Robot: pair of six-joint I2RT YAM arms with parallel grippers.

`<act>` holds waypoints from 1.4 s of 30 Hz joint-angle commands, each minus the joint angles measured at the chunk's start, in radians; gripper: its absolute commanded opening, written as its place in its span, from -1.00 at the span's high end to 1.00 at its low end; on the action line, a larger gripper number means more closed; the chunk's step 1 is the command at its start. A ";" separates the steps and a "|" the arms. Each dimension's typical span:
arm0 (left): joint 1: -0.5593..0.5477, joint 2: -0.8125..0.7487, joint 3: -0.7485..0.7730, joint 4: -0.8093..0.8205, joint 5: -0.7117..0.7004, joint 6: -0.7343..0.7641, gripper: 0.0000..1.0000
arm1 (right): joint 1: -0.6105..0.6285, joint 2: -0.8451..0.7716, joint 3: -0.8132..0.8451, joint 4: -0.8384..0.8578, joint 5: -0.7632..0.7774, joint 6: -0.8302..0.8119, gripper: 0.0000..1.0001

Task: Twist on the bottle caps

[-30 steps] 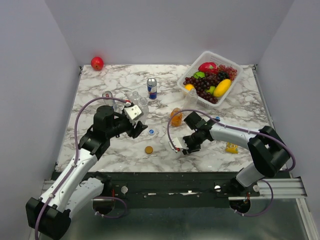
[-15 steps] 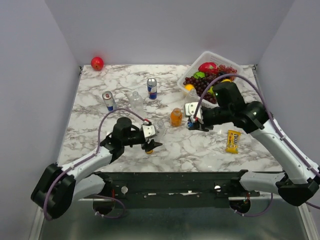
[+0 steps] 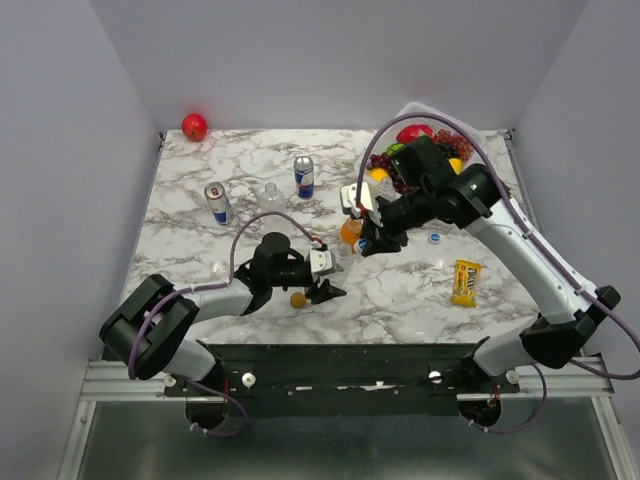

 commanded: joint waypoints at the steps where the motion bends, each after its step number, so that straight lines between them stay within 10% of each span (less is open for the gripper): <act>1: -0.021 0.013 0.001 0.039 0.039 0.016 1.00 | 0.017 0.037 0.055 -0.055 0.000 -0.061 0.39; 42: -0.041 -0.020 -0.013 0.030 -0.021 0.111 1.00 | 0.156 0.122 0.055 -0.135 0.095 -0.123 0.36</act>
